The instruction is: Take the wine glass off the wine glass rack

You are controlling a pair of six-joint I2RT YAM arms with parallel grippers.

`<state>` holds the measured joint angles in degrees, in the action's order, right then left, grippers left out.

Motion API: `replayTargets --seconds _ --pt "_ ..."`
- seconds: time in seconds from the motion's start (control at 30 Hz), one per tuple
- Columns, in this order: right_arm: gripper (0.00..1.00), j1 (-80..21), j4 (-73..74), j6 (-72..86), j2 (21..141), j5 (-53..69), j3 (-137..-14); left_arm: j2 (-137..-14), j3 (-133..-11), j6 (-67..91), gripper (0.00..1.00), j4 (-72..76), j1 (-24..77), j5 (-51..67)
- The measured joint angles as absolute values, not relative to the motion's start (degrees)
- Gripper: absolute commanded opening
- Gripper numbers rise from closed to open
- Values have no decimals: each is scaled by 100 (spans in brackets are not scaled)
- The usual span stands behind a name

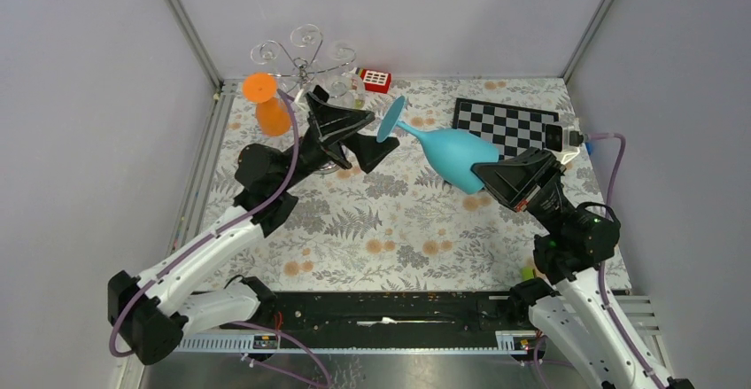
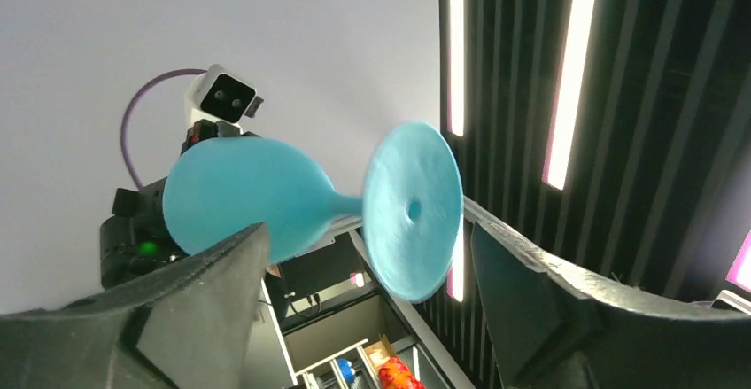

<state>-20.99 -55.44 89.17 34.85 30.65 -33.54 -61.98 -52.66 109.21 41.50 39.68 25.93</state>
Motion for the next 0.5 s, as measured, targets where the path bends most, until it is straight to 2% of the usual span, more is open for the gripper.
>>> replayTargets --seconds 0.17,0.3,0.5 --pt "0 -2102 -3898 8200 2963 2716 -3800 -5675 -5247 10278 93 3299 3892 2449" --pt "0 -2102 -2018 7411 2692 2174 -4375 -5216 -5048 9730 94 2521 3697 2287" --pt "0 -2102 788 6224 3100 1376 -5081 -4576 -4906 8613 96 746 3391 1907"
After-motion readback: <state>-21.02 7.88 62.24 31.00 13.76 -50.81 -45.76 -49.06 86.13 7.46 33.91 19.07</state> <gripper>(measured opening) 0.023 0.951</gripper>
